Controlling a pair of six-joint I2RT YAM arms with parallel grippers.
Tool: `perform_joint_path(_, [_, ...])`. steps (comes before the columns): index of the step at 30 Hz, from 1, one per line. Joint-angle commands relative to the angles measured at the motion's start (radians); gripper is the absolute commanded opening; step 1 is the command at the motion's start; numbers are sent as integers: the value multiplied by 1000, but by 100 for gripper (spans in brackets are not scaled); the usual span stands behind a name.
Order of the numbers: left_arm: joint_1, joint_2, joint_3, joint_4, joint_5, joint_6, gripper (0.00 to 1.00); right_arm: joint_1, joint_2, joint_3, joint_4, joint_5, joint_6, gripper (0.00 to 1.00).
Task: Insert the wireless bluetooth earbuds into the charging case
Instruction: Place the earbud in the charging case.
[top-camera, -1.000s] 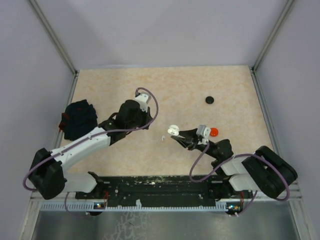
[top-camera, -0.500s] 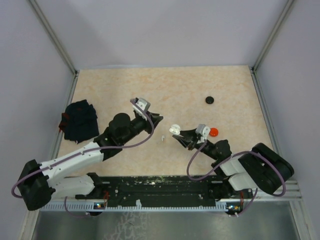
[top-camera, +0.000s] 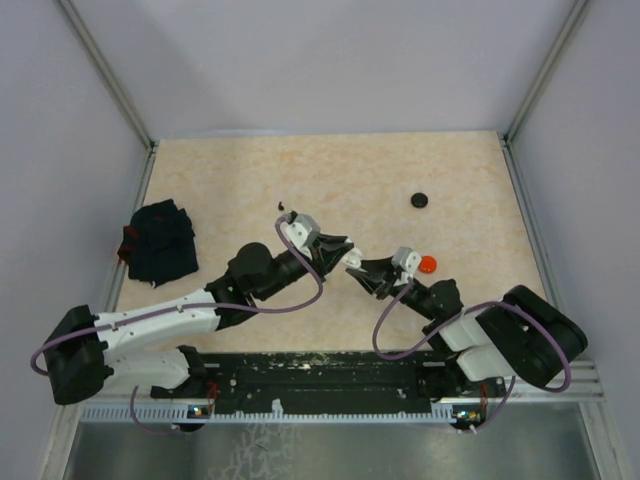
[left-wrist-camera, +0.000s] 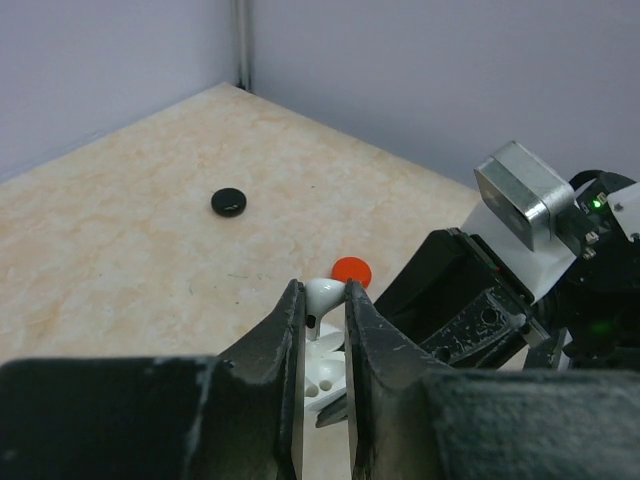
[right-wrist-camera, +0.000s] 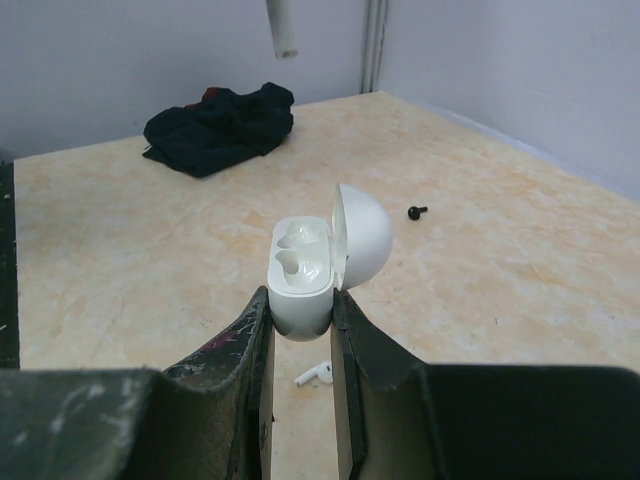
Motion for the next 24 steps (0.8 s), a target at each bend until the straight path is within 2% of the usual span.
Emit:
perform_joint_path(1, [-43,37,-15,83,-31,30,19,2,-39,6,162,27,0,0])
perform_joint_path(24, [-103,143,10,81,-129,64,18,3,-86,-13,161,34,-1,0])
